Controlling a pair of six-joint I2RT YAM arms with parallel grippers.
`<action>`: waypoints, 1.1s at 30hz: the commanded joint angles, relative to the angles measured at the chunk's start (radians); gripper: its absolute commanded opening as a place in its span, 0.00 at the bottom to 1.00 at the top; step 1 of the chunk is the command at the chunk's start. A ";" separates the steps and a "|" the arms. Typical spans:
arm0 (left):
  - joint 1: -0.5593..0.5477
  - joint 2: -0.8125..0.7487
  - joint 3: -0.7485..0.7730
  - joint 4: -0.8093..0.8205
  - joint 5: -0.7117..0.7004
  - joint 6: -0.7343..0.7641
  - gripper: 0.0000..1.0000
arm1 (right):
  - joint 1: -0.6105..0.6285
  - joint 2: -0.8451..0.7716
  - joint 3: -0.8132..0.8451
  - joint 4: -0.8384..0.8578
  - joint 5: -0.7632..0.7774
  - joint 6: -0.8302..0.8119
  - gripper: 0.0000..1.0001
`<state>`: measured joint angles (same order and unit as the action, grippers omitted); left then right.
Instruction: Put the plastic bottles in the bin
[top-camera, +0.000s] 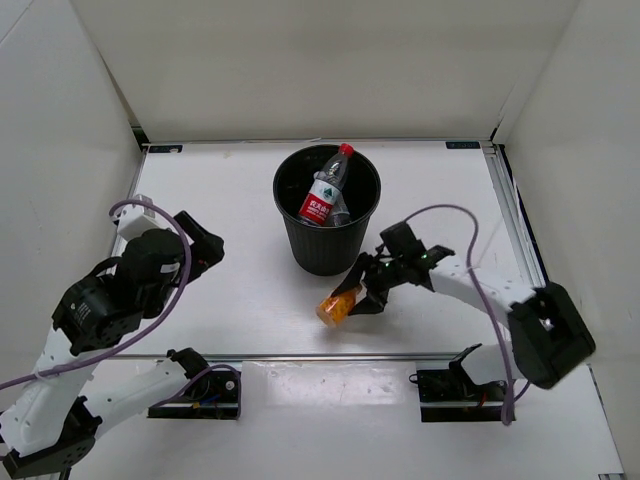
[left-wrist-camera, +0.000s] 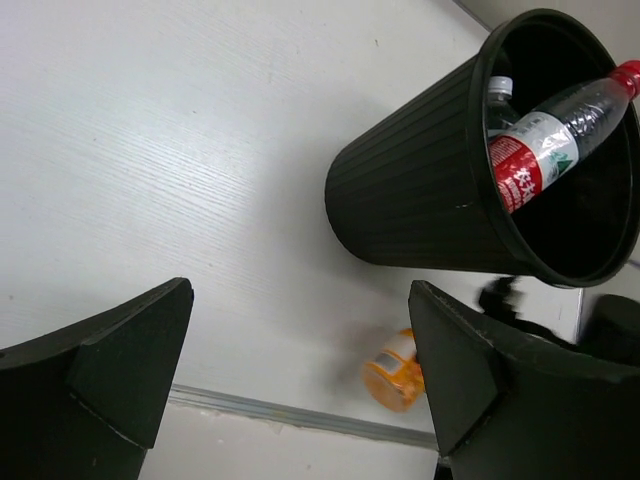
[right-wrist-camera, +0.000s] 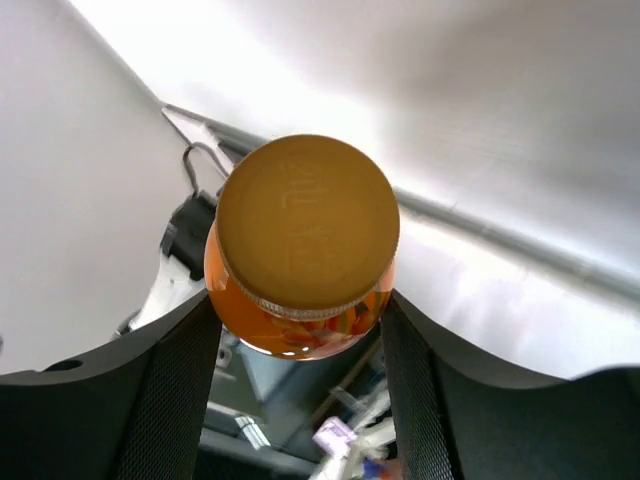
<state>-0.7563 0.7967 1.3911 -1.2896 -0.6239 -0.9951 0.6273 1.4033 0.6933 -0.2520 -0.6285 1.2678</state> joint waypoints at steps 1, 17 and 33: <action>0.002 -0.036 -0.050 0.004 -0.057 0.006 1.00 | -0.017 -0.153 0.239 -0.408 0.063 -0.181 0.35; 0.002 -0.011 -0.156 0.085 -0.046 0.029 1.00 | -0.075 -0.061 1.080 -0.610 0.361 -0.407 0.29; 0.002 -0.010 -0.103 0.035 -0.040 0.044 1.00 | -0.246 0.013 1.135 -0.713 0.422 -0.590 1.00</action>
<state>-0.7563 0.7994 1.2724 -1.2160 -0.6655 -0.9581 0.4515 1.4799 1.7584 -0.9367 -0.1616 0.7383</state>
